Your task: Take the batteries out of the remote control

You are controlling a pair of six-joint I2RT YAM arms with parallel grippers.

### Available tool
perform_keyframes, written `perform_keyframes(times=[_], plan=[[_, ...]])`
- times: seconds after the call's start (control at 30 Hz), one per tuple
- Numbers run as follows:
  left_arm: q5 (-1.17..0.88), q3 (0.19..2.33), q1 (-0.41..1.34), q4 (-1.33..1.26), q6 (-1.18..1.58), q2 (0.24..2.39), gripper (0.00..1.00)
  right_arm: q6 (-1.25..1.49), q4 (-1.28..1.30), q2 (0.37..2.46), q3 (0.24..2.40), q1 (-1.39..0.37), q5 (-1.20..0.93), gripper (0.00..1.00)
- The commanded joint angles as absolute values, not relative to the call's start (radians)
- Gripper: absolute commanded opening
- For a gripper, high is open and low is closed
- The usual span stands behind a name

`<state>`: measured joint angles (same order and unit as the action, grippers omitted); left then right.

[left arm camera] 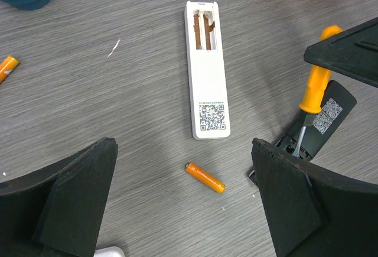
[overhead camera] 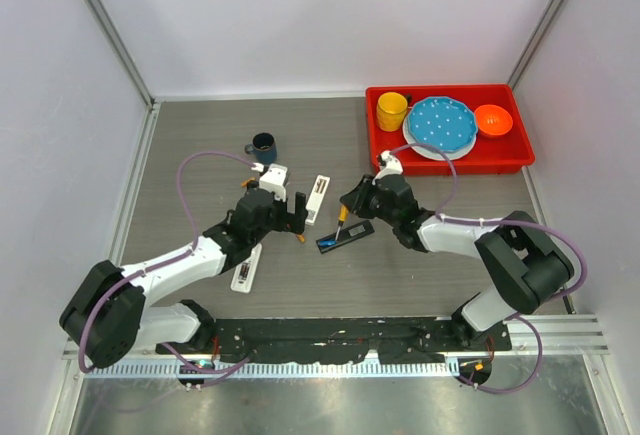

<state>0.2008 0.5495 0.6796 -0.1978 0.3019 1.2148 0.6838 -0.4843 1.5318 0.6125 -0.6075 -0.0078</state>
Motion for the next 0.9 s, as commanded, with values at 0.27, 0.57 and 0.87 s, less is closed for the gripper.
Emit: perform_keyframes(times=[0.27, 0.57, 0.87], plan=[[0.227, 0.592, 0.68, -0.218, 0.285, 1.229, 1.0, 0.706, -0.492, 1.503, 0.676, -0.675, 0.015, 0.01], [0.229, 0.594, 0.68, -0.216, 0.285, 1.23, 1.0, 0.716, -0.499, 1.542, 0.733, -0.729, 0.025, 0.01], [0.227, 0.594, 0.68, -0.215, 0.285, 1.232, 1.0, 0.709, -0.489, 1.537, 0.746, -0.73, 0.031, 0.01]])
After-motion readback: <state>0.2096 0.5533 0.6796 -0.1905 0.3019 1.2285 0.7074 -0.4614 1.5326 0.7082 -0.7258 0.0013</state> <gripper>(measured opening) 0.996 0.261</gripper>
